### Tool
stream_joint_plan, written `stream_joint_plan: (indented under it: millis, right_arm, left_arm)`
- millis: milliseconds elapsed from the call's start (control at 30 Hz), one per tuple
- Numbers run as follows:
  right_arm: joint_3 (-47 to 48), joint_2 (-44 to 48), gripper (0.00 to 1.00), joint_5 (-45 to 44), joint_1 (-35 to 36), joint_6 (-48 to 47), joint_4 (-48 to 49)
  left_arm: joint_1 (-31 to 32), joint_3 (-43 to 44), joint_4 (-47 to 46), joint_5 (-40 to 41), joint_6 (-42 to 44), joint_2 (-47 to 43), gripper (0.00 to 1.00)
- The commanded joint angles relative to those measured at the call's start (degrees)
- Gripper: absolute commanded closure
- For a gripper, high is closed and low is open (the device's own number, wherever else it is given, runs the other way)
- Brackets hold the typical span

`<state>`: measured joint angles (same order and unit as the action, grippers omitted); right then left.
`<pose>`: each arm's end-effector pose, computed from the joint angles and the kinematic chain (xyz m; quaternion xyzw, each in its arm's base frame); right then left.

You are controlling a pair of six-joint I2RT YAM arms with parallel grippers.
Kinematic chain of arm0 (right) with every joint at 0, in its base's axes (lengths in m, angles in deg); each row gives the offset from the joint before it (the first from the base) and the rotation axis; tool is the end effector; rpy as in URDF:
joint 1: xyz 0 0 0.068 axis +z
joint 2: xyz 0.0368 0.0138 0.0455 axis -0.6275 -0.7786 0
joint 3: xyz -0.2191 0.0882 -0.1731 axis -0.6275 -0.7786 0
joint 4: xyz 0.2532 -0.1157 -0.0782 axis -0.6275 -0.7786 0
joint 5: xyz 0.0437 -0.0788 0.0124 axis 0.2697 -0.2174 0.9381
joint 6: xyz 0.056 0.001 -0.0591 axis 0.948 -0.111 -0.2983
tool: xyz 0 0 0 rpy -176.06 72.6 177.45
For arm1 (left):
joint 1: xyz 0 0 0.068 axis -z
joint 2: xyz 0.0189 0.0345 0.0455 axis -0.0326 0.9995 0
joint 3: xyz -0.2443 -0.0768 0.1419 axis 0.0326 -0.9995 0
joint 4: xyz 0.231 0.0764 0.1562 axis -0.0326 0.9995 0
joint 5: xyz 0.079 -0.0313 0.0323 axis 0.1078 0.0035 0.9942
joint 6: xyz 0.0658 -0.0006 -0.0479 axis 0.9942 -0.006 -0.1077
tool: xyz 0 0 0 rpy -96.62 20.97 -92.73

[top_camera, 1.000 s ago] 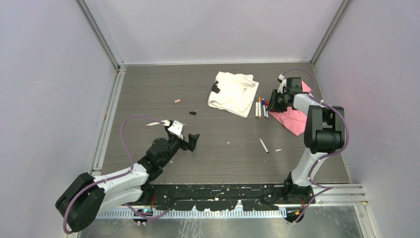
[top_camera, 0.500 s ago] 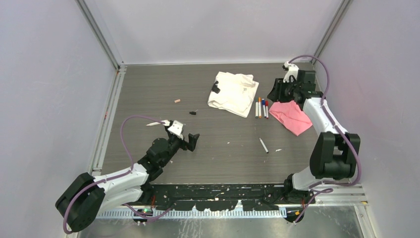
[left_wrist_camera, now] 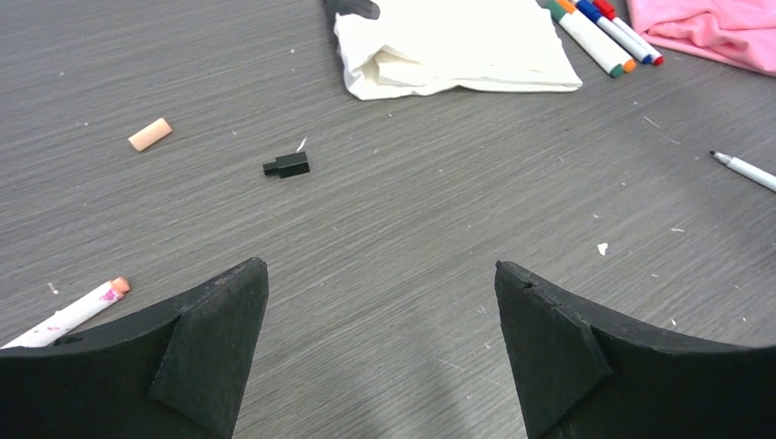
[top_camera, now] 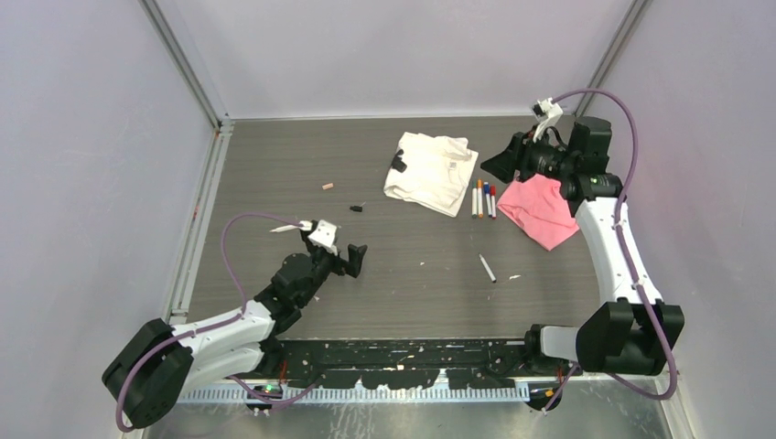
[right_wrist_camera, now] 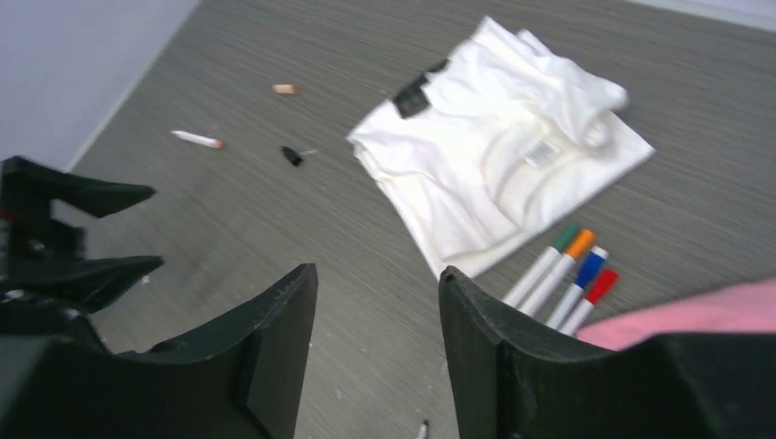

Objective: Insert the pens into the pen caps
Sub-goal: Place the pen at the center of the board, then move the pen cap to the center of the board.

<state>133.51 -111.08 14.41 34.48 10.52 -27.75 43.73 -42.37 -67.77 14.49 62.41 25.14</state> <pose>0.3335 0.0244 0.3637 -0.1830 0.7870 0.2986 0.5080 0.1834 -0.1442 0.1761 0.1576 0.7250 -0.1988 0.6403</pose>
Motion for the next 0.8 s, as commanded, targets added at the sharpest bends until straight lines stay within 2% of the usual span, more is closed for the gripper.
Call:
stream_joint_plan:
  millis: [0,133,200,267,467,767]
  right_arm:
    - [-0.84,3.92,0.41,14.34,-0.28,7.28,7.87]
    - [-11.91,7.32,0.41,14.90,-0.23,12.23,23.16]
    - [-15.01,8.18,0.40,15.76,-0.28,12.19,25.69]
    - [-16.30,7.89,0.40,18.28,-0.28,11.93,26.35]
    - [-17.55,7.30,0.40,18.49,-0.28,11.31,27.19]
    - [-17.72,7.22,0.40,18.24,0.10,10.30,25.66]
  left_arm:
    - [-0.16,3.97,3.00,4.59,-2.11,-1.14,0.06]
    - [-0.21,8.19,10.48,3.44,-5.04,-3.01,0.06]
    - [-0.21,10.54,14.04,0.63,-5.58,-4.24,0.07]
    - [-0.21,12.73,16.67,-0.90,-6.12,-4.98,0.07]
    - [-1.09,17.48,20.07,-2.47,-8.67,-3.94,0.06]
    - [-9.76,23.40,20.31,-14.44,-15.72,5.06,0.08]
